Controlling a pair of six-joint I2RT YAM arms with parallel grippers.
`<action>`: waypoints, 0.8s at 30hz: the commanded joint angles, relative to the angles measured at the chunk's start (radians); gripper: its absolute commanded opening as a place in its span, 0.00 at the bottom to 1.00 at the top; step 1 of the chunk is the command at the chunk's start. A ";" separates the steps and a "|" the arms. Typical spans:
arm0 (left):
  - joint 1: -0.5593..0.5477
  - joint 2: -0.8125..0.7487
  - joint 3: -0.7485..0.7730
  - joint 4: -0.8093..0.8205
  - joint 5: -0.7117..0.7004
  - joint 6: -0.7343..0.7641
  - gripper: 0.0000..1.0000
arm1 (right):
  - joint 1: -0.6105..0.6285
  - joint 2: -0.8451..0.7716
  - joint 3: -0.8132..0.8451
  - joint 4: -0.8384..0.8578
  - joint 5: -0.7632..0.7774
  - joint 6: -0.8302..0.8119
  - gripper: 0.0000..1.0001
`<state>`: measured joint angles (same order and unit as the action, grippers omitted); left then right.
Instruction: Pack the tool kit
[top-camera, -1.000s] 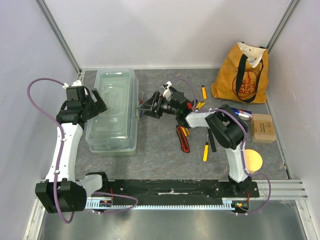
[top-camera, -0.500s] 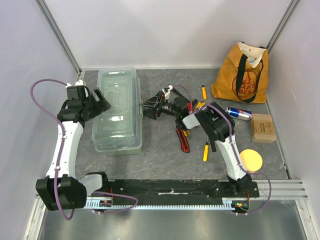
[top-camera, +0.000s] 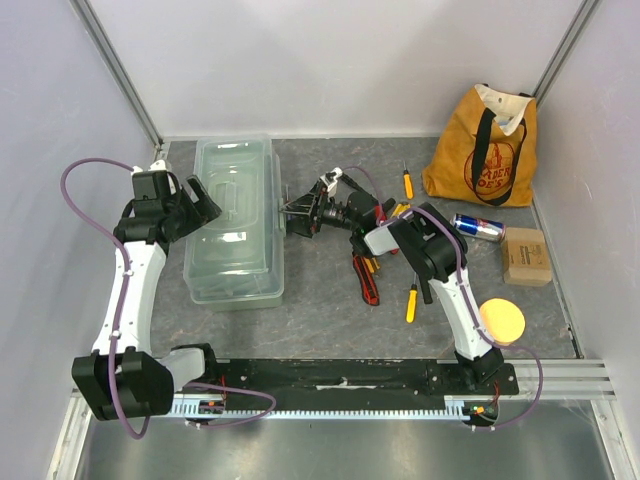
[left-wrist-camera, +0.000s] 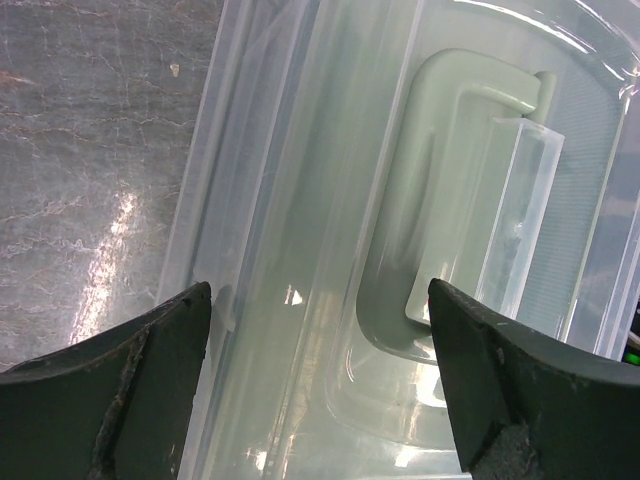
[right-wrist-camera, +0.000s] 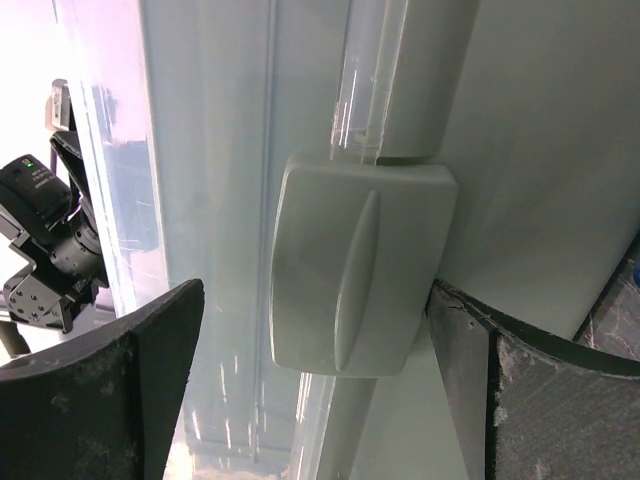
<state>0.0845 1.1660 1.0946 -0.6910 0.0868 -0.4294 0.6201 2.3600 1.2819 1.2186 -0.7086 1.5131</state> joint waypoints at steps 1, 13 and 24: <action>-0.037 0.089 -0.064 -0.134 0.202 0.001 0.90 | 0.084 0.016 0.091 0.165 -0.066 0.030 0.98; -0.035 0.096 -0.088 -0.124 0.231 0.008 0.90 | 0.089 -0.033 0.089 -0.217 0.012 -0.229 0.71; -0.037 0.095 -0.111 -0.102 0.281 -0.002 0.90 | 0.095 -0.030 0.080 -0.004 -0.032 -0.127 0.98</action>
<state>0.0990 1.1778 1.0805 -0.6521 0.1177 -0.4255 0.6167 2.3474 1.3132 1.0973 -0.6926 1.3502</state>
